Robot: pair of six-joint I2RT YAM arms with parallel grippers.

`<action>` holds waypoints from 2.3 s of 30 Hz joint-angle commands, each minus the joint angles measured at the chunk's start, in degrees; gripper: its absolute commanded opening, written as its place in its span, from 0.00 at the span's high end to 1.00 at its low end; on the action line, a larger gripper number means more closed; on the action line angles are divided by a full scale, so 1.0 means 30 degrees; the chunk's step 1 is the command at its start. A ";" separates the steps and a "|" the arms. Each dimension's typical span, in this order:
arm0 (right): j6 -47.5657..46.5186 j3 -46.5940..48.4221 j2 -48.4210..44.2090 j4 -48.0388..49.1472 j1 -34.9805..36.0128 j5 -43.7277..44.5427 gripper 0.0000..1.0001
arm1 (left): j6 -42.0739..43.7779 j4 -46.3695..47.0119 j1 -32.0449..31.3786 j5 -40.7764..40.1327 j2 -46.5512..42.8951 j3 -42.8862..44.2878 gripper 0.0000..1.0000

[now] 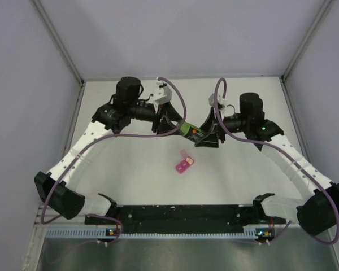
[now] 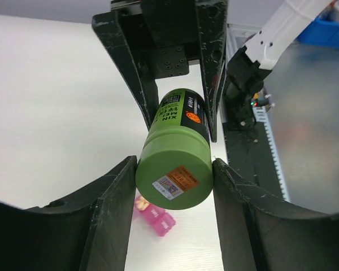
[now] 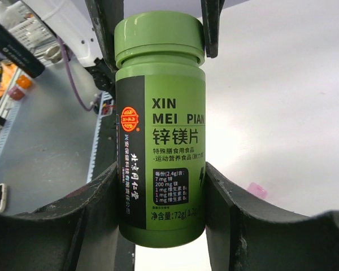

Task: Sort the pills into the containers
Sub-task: Screw the lid of the pill bottle onto the pill bottle.

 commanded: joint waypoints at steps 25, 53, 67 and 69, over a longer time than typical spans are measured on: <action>0.0729 0.0453 -0.0286 0.2425 0.0120 -0.1586 1.00 | 0.4820 -0.0539 -0.0928 -0.3132 -0.0669 -0.0319 0.01; -0.0421 0.1009 -0.1518 0.1603 0.0119 0.2461 1.00 | -0.6990 0.4559 0.0625 -0.0697 -0.1901 -0.1667 0.01; -0.0480 0.0863 -0.1782 0.1545 0.0119 0.2313 1.00 | -1.0387 0.6609 0.1444 -0.2224 -0.1812 -0.2368 0.01; -0.0509 0.0892 -0.1841 0.1545 0.0119 0.2313 1.00 | -1.1236 0.7311 0.1795 -0.1961 -0.1812 -0.2691 0.01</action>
